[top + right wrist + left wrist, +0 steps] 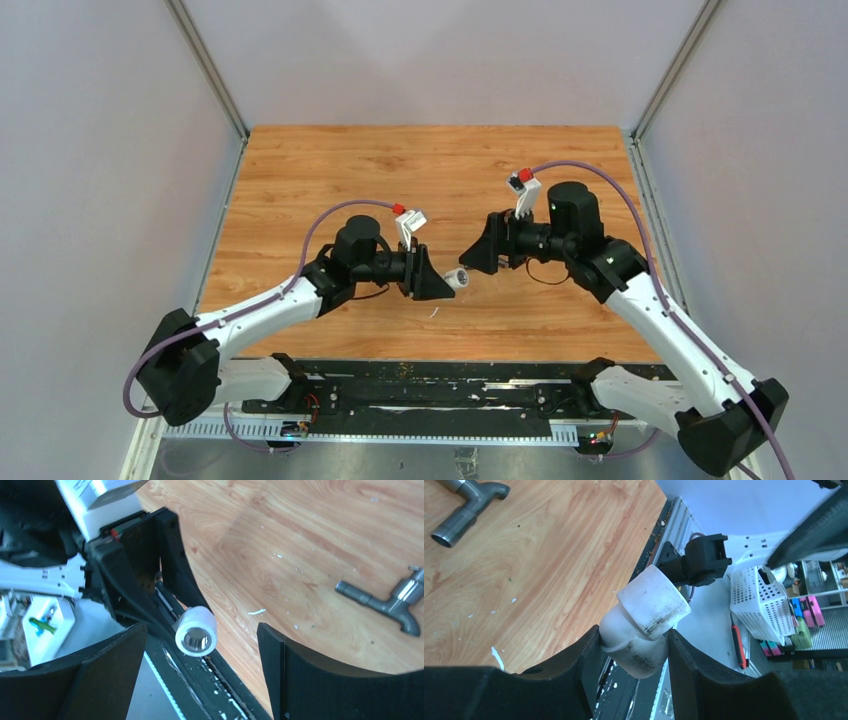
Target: Install the water faucets
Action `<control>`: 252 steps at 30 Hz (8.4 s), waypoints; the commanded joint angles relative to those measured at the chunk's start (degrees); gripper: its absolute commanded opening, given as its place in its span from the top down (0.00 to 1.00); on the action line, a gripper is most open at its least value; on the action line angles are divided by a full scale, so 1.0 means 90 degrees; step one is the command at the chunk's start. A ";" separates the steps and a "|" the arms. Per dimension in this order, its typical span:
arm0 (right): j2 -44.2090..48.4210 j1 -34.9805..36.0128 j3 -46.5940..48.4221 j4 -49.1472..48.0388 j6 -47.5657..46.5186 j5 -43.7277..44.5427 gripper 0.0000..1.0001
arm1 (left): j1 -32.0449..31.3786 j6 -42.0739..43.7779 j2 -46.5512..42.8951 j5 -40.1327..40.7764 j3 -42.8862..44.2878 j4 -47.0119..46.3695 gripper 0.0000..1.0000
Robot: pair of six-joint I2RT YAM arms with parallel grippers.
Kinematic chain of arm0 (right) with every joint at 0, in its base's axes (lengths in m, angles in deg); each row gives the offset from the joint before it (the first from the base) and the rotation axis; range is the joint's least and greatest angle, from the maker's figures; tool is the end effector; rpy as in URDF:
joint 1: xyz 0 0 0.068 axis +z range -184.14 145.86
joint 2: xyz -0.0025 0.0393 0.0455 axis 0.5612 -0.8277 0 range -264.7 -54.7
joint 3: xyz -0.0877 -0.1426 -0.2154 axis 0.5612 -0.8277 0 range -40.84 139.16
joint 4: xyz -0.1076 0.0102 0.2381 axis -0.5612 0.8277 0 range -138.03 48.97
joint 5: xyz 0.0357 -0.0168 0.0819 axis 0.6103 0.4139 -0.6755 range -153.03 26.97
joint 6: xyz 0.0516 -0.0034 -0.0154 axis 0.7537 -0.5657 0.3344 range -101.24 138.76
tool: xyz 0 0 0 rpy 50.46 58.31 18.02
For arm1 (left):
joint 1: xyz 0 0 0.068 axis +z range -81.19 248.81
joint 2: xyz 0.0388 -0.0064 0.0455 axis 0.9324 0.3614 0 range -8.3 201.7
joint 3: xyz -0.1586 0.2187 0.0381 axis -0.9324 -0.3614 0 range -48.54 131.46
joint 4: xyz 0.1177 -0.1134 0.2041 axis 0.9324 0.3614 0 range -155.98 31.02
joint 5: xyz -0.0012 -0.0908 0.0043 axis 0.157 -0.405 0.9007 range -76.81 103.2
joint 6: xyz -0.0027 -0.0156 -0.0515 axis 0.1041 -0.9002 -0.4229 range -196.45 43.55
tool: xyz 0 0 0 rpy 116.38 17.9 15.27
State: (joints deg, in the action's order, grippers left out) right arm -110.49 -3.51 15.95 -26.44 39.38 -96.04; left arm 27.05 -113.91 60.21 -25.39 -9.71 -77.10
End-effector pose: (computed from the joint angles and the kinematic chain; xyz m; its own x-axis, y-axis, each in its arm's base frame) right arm 0.1732 0.1252 0.3596 -0.5883 -0.0049 -0.8086 -0.7039 0.4953 0.5091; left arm 0.1808 -0.1914 0.2575 -0.7734 0.0533 -0.6317 0.6189 0.2793 -0.7341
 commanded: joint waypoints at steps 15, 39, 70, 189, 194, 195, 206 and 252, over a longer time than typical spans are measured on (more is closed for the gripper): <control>-0.1493 0.0720 0.1276 0.1858 0.1059 0.0587 0.27 | 0.0011 0.0436 0.0522 0.0158 0.0443 -0.0728 1.00; -0.1872 0.0718 0.1498 0.1653 0.0673 0.0112 1.00 | 0.0011 0.1109 0.0098 0.0242 0.0305 -0.0728 0.73; -0.2253 0.1810 0.3123 0.3630 -0.5618 -0.1578 1.00 | 0.0004 0.1476 -0.1131 -0.1510 -0.0307 -0.0689 0.09; -0.2840 0.1777 0.0589 -0.4789 -0.6780 0.6653 1.00 | -0.0224 0.2475 -0.4088 0.2754 -0.3279 -0.4599 1.00; -0.2145 0.2284 0.0286 -0.5788 -0.9320 0.4580 1.00 | -0.0224 0.2370 -0.3631 0.2269 -0.3287 -0.5110 1.00; -0.2010 0.2342 0.0300 -0.5763 -0.9614 0.4161 1.00 | -0.0224 0.2333 -0.3566 0.2258 -0.3308 -0.5198 1.00; -0.1462 0.3337 0.1247 -0.3844 -1.2098 0.0727 1.00 | -0.0224 0.2050 -0.3588 0.2395 -0.3678 -0.6066 1.00; -0.1755 0.3828 0.1532 -0.3179 -1.2543 -0.0993 1.00 | -0.0214 0.2399 -0.3367 0.3239 -0.3383 -0.6641 1.00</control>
State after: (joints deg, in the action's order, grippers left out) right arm -127.95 30.22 30.79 -52.43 -75.28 -104.02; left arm 25.22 -92.57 30.79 3.15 -42.41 -134.03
